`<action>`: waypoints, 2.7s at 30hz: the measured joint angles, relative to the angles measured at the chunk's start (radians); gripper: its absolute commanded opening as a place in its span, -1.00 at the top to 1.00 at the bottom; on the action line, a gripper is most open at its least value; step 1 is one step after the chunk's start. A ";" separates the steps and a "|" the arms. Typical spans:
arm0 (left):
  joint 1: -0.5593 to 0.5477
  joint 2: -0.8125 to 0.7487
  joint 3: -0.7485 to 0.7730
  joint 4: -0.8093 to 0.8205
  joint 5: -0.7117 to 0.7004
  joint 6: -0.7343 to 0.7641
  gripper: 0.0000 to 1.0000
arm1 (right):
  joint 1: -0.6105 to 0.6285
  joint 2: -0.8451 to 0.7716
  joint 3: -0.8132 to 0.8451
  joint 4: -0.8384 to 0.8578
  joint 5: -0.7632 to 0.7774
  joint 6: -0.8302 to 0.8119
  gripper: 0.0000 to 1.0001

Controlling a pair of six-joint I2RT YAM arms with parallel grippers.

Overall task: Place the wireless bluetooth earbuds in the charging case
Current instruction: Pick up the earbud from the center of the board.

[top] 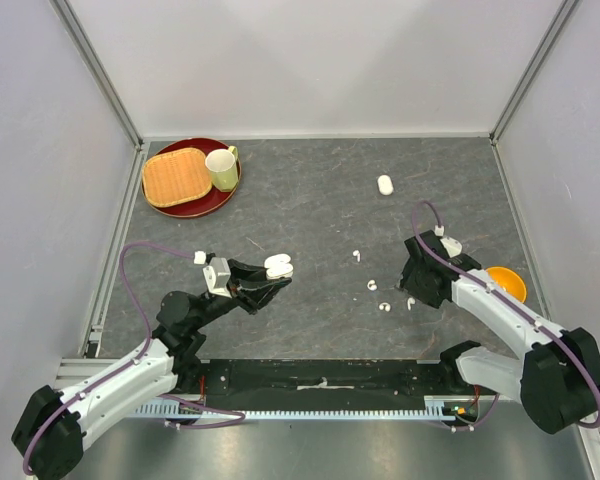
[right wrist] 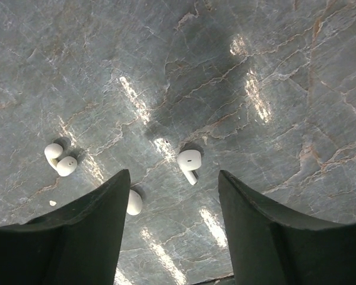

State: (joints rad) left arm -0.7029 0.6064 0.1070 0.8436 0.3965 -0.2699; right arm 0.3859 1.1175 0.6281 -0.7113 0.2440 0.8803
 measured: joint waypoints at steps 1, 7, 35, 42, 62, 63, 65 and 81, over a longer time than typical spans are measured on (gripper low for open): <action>0.000 0.001 0.000 0.000 0.000 0.000 0.96 | 0.000 0.003 0.000 0.002 0.000 -0.002 -0.33; 0.000 0.000 0.000 0.000 -0.001 0.000 0.96 | -0.002 0.027 -0.002 0.024 0.000 -0.007 -0.29; 0.000 0.006 0.000 -0.001 -0.001 0.000 0.95 | -0.005 0.082 -0.069 0.125 -0.010 -0.025 -0.11; 0.000 0.007 0.000 -0.001 -0.001 0.000 0.95 | -0.005 0.094 -0.063 0.127 -0.011 -0.064 -0.08; 0.000 0.036 0.000 0.000 -0.001 0.000 0.95 | -0.005 0.112 -0.051 0.115 0.002 -0.085 0.10; 0.000 0.036 0.000 0.000 -0.001 0.000 0.96 | -0.005 0.112 -0.051 0.114 0.003 -0.087 0.10; 0.000 0.037 0.000 0.000 -0.001 0.000 0.96 | -0.005 0.112 -0.051 0.113 0.005 -0.087 0.12; 0.000 0.042 0.000 0.000 -0.001 0.000 0.95 | -0.005 0.104 -0.056 0.113 0.009 -0.069 0.15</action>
State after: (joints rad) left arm -0.7029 0.6479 0.1070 0.8436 0.3958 -0.2703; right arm 0.3813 1.2217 0.5724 -0.5983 0.2531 0.8116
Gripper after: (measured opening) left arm 0.352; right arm 0.432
